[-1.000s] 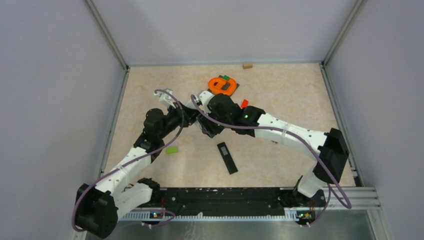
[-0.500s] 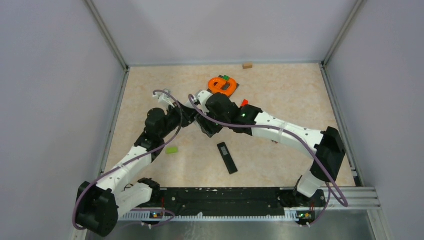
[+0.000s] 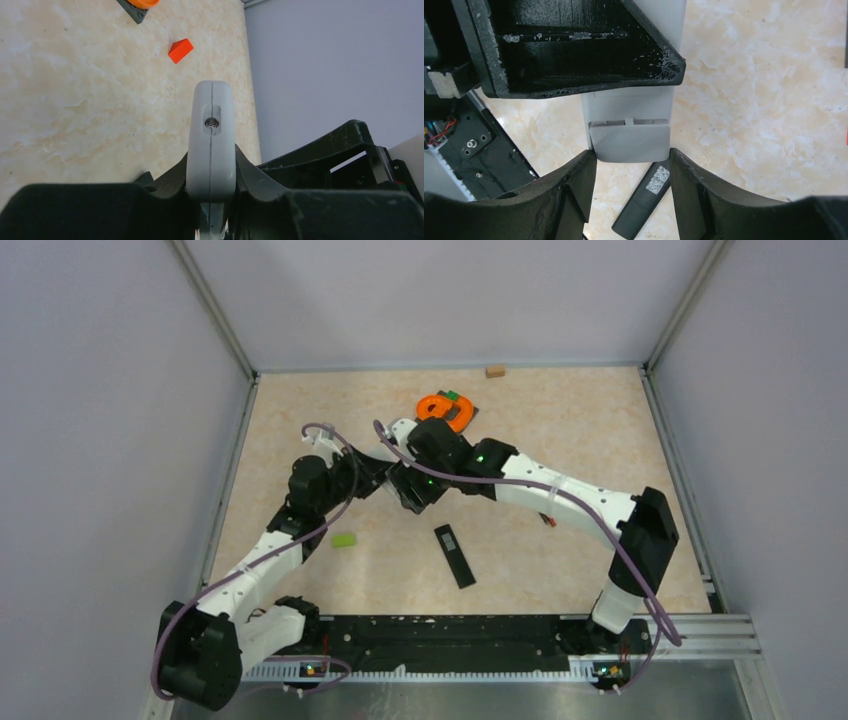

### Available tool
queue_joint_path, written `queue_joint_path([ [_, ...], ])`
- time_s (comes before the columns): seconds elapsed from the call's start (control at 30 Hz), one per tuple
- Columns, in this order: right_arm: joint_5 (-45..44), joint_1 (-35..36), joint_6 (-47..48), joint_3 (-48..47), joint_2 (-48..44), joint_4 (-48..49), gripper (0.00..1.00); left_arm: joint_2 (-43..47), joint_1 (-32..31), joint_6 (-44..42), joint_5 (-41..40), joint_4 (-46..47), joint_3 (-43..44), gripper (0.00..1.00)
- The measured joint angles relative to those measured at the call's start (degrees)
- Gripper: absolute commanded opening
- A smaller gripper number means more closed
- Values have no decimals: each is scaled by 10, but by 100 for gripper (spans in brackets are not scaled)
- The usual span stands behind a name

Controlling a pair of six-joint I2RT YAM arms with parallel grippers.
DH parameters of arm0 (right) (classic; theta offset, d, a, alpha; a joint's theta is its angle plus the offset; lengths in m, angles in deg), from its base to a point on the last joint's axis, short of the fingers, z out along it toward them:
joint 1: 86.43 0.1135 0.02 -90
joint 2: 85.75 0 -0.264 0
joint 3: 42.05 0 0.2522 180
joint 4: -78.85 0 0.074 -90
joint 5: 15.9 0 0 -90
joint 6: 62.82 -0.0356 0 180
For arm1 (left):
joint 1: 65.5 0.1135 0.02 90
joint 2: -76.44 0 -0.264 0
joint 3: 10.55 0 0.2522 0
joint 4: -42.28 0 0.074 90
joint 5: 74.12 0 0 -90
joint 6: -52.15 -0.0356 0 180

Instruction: Load the batteries into the remote control

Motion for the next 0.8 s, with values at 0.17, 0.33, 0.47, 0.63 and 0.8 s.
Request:
queue_joint_path([
  [0.17, 33, -7, -5, -31, 19, -37, 59, -6, 15, 44, 37, 42, -24, 0],
  [0.33, 41, -7, -6, -69, 46, -80, 59, -14, 24, 72, 52, 70, -45, 0],
  [0.47, 41, -7, -8, -83, 56, -92, 61, -17, 34, 90, 63, 85, -54, 0],
  [0.63, 43, -7, -12, -92, 59, -97, 62, -17, 40, 105, 72, 96, -58, 0],
  [0.8, 42, -8, -16, -110, 68, -108, 62, -17, 47, 120, 76, 106, -61, 0],
])
